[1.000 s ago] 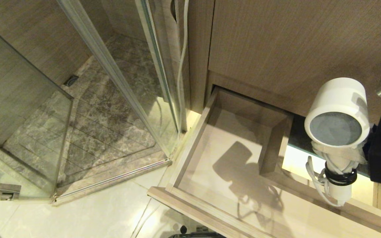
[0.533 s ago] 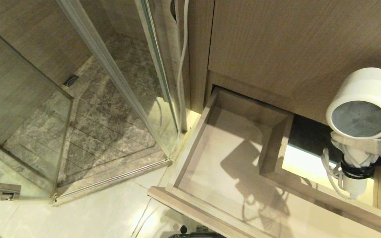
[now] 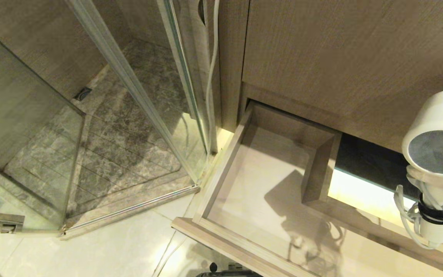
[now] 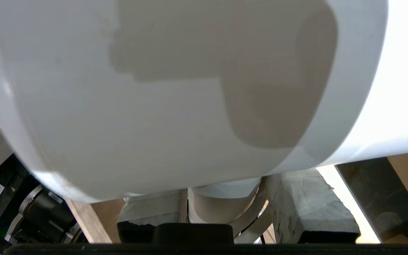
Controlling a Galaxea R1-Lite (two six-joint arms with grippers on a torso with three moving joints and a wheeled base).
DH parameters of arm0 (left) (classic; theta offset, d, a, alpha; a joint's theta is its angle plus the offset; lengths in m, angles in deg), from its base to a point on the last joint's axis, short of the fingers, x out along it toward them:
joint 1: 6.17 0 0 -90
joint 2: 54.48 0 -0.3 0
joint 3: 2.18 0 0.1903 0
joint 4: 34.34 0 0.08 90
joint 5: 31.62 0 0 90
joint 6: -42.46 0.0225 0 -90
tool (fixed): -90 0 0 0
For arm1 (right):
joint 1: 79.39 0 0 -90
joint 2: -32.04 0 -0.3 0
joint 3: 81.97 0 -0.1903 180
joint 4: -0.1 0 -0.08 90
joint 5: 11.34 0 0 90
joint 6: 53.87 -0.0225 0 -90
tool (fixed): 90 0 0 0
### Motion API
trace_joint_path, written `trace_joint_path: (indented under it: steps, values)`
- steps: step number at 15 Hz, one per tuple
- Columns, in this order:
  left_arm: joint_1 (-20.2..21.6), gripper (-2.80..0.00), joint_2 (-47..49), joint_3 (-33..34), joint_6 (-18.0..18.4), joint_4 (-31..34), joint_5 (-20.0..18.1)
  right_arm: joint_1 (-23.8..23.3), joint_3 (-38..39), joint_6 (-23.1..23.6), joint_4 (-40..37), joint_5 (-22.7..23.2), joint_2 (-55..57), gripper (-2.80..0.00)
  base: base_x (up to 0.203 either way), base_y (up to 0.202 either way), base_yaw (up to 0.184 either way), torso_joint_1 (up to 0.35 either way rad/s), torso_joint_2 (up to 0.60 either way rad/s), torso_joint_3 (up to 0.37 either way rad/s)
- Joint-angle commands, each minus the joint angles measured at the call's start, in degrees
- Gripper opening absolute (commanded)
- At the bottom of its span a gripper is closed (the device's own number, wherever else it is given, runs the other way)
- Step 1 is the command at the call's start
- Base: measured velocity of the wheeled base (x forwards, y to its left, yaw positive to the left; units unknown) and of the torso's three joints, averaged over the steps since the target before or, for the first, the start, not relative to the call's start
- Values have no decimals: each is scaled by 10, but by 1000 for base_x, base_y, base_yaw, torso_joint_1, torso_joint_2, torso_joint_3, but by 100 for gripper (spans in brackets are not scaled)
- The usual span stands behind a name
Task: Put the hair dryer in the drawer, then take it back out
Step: Place it on the countertop
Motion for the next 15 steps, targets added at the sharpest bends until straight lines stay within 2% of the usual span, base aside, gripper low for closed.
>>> trace_joint_path:
  steps: [1, 6, 15]
  values:
    - [0, -280, 0, 0, 1, 0, 0, -1, 11, 0, -2, 0, -30, -280, 0, 0, 0, 0, 0, 0]
    - [0, -280, 1, 0, 0, 0, 0, 1, 18, 2, -30, 4, -56, -280, 0, 0, 0, 0, 0, 0]
    - [0, -280, 1, 0, 1, 0, 0, 1, 17, 9, -12, 5, -61, -280, 0, 0, 0, 0, 0, 0]
